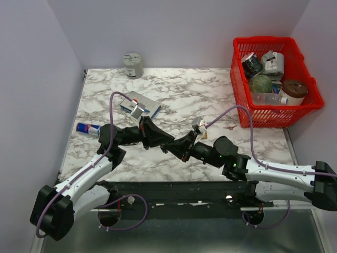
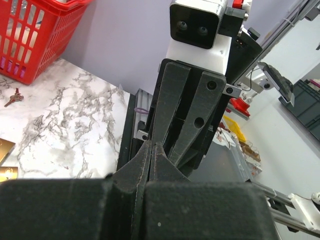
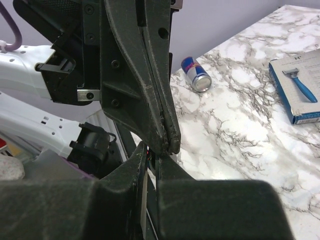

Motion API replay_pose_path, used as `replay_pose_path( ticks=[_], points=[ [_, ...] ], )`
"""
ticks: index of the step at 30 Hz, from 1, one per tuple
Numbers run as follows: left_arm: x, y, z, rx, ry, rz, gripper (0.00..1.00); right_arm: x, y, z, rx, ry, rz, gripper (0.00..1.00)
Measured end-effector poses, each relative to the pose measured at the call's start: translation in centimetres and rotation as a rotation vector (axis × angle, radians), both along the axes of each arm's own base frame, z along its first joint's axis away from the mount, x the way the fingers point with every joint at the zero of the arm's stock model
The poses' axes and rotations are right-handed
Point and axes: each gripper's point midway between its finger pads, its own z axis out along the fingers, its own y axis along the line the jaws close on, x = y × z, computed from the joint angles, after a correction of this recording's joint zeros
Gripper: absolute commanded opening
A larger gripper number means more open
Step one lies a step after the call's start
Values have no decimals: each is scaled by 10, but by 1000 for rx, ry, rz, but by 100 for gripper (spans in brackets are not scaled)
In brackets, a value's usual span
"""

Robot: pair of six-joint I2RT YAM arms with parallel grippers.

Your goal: Unlock with the key

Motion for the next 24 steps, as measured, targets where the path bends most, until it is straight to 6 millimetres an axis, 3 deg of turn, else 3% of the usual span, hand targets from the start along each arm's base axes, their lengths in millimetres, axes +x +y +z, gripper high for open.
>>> replay_pose_path(
  ticks=[5,8,9,11,12,13,18,24],
  points=[
    [-4,-2,-1,5,1,-18,0,-4,-3,-1,20,-16,27,1],
    [-4,-2,-1,6,-2,-20,28,-4,-4,-1,26,-20,37,1],
    [-4,-2,-1,9,-2,-19,46,-4,-5,0,29,-19,40,1],
    [-2,-2,-1,16,-10,-15,62,0,-7,0,31,-16,33,1],
    [-1,-3,-2,20,-6,-12,75,2,-8,2,37,-16,30,1],
    [-1,-3,-3,25,-2,-11,80,4,-10,3,42,-14,26,1],
    [3,-1,-9,54,0,18,91,11,-15,5,54,6,10,1],
    [8,4,-6,68,-44,93,94,15,-18,-5,42,50,4,1]
  ],
)
